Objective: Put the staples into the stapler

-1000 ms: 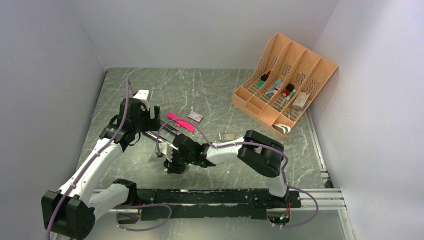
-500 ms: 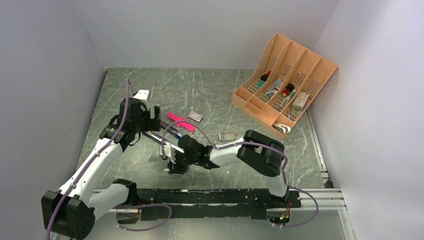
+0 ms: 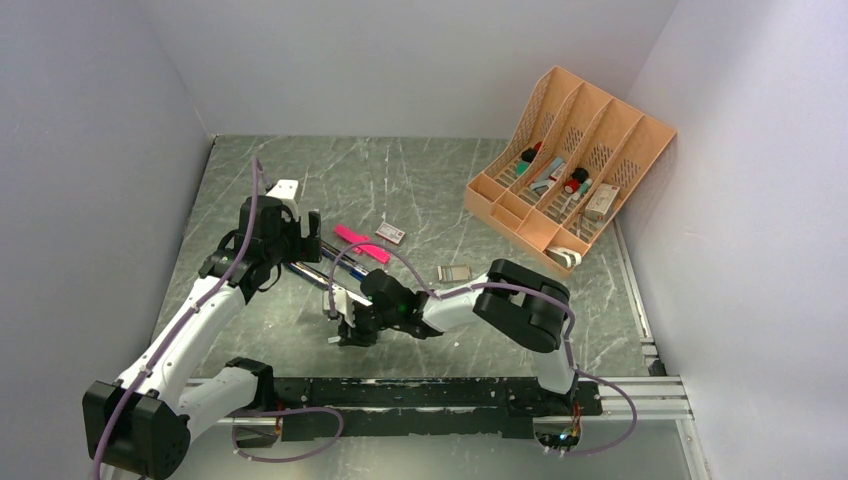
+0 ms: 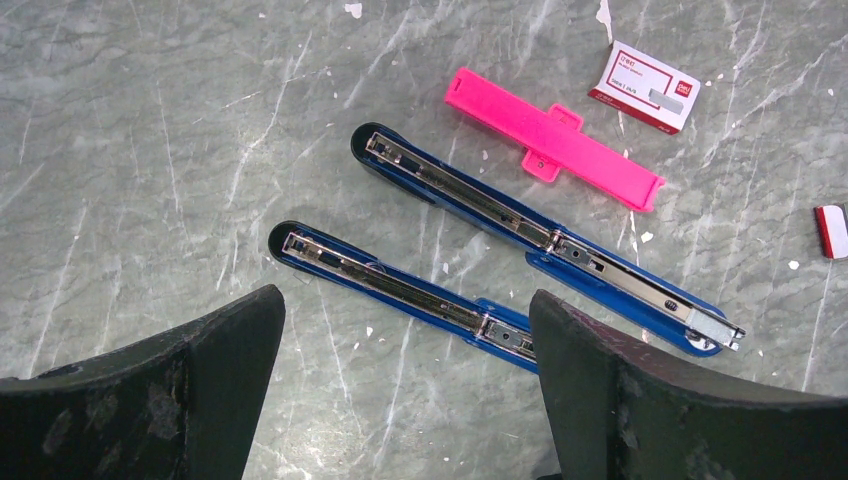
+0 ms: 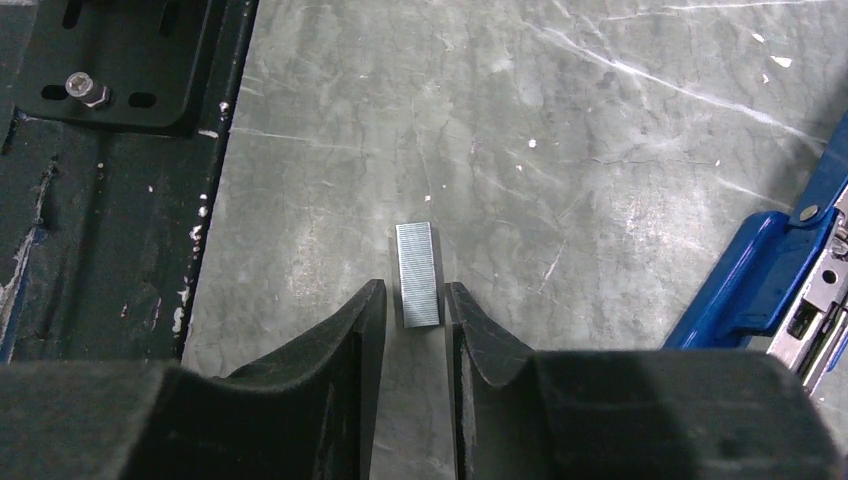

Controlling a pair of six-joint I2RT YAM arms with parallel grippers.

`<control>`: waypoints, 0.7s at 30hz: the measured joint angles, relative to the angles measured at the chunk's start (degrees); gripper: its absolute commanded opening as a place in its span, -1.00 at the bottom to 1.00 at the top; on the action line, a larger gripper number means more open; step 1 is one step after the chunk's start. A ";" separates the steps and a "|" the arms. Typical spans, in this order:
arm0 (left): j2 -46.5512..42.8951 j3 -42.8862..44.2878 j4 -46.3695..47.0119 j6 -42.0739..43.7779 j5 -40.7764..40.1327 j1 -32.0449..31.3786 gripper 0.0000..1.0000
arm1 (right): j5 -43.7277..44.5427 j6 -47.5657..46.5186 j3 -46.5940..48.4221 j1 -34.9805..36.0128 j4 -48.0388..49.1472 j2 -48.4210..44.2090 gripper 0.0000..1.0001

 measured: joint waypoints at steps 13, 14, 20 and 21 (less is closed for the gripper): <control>0.00 0.00 0.00 0.02 0.02 -0.22 0.93 | 0.24 0.50 -0.20 -0.35 0.48 0.00 -0.77; 0.00 0.00 0.02 0.02 0.02 -0.22 0.93 | 0.46 0.92 -0.20 -0.35 0.55 0.00 -0.78; 0.00 0.00 0.02 0.02 0.02 -0.26 0.93 | 5.51 5.18 -0.20 0.94 1.68 0.00 -0.75; 0.00 0.00 0.02 0.02 0.02 -0.26 0.93 | 7.89 6.36 -0.07 1.60 1.79 0.02 -0.75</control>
